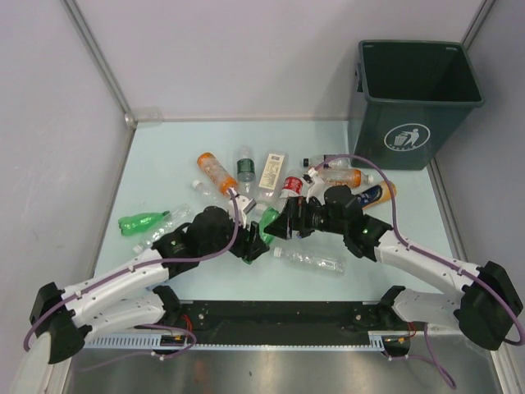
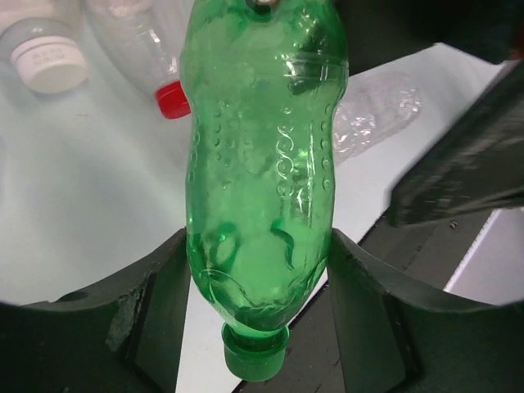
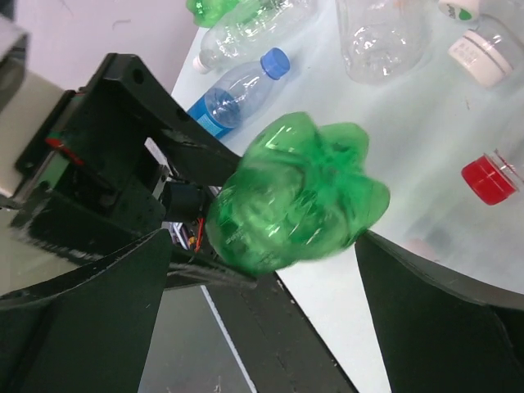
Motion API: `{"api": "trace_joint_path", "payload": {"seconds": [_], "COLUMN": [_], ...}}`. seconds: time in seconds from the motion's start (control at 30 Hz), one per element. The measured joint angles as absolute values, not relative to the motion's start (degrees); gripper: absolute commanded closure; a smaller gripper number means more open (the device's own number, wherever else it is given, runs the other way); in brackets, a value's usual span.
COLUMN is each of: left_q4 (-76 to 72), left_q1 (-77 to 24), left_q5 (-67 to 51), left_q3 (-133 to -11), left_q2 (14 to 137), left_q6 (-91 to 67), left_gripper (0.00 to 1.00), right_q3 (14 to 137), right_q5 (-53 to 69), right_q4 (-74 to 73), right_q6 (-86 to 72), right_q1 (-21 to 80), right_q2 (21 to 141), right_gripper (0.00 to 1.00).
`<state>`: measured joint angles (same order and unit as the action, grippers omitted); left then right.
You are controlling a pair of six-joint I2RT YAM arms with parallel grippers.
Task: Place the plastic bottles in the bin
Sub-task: Pick up the plastic bottle at the center of the board.
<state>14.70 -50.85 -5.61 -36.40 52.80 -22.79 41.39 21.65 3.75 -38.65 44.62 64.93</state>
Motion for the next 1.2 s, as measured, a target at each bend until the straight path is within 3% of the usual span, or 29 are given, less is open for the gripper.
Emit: {"api": "trace_joint_path", "payload": {"seconds": [0.2,0.43,0.5,0.63,0.7,0.73,0.97,1.2], "left_q4": [11.8,10.8,11.1,11.5,11.5,11.6,14.9,23.9], "left_q1": [-52.7,-53.7,-53.8,-53.9,-54.0,-54.0,-54.0,-54.0], "left_q5": [-8.3,-9.3,-9.1,-7.9,-6.5,-5.7,0.3,11.4], "left_q3": [-36.4,-36.4,-36.4,-36.4,-36.4,-36.4,-37.5,-43.3], "left_q2": [50.4,50.1,49.8,48.8,48.0,47.4,41.1,36.6], "left_q6": [-21.6,-20.6,-20.5,-20.4,-20.3,-20.4,-20.4,-21.5], "left_gripper": [0.59,0.53,0.43,0.13,0.08,0.00,0.00,0.00], "right_q3": [41.4,41.4,41.4,41.4,41.3,41.3,42.7,58.3], "right_q5": [20.2,19.3,19.0,18.4,17.5,17.1,17.2,19.0], "right_q4": [5.7,9.0,9.4,9.8,9.0,8.3,2.4,-6.9], "right_q6": [-39.2,-41.1,-41.6,-42.2,-42.1,-42.0,-40.2,-34.4], "right_q1": [45.7,45.8,45.8,45.9,46.0,45.8,36.7,20.8], "right_q2": [65.2,66.8,66.8,66.5,65.9,65.5,60.9,60.8], "right_gripper": [0.05,0.43,0.50,0.59,0.63,0.64,0.66,0.66]}}
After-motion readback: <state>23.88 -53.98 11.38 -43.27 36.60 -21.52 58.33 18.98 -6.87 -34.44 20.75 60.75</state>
